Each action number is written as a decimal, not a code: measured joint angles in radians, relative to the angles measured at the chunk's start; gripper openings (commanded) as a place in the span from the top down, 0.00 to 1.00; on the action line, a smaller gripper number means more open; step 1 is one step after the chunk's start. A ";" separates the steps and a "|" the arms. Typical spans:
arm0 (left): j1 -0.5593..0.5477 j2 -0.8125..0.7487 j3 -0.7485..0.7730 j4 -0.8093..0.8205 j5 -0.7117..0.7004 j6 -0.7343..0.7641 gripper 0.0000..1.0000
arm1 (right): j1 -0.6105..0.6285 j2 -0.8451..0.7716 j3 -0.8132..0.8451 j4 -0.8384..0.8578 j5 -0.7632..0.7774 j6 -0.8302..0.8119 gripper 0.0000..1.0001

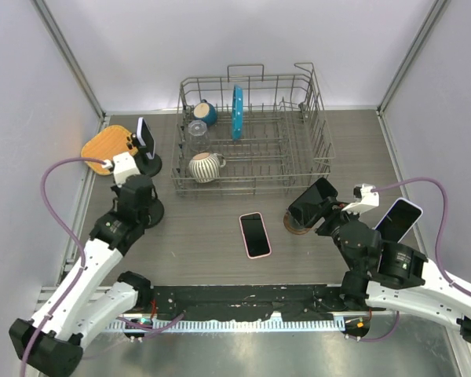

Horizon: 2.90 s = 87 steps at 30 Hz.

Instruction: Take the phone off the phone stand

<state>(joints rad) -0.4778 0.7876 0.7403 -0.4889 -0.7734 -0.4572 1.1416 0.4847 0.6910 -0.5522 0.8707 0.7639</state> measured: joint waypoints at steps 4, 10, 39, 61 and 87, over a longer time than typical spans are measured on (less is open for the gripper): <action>0.204 0.055 0.060 0.024 0.102 0.051 1.00 | 0.000 -0.031 0.021 -0.019 0.009 -0.035 0.33; 0.541 0.182 0.058 0.154 0.319 0.071 1.00 | 0.000 -0.088 0.090 -0.064 0.063 -0.102 0.33; 0.748 0.652 0.093 0.658 0.432 0.288 0.65 | 0.002 -0.332 0.134 -0.046 0.421 -0.445 0.30; 0.702 0.372 0.146 0.475 0.394 0.175 0.00 | 0.002 -0.365 0.111 -0.030 0.454 -0.445 0.30; 0.426 0.900 0.776 0.098 0.505 0.208 0.26 | 0.002 -0.383 0.080 0.013 0.418 -0.475 0.30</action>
<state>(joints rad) -0.0517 1.6878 1.5162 -0.3912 -0.2680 -0.2497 1.1435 0.1020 0.7715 -0.5388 1.2892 0.2893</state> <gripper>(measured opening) 0.808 0.703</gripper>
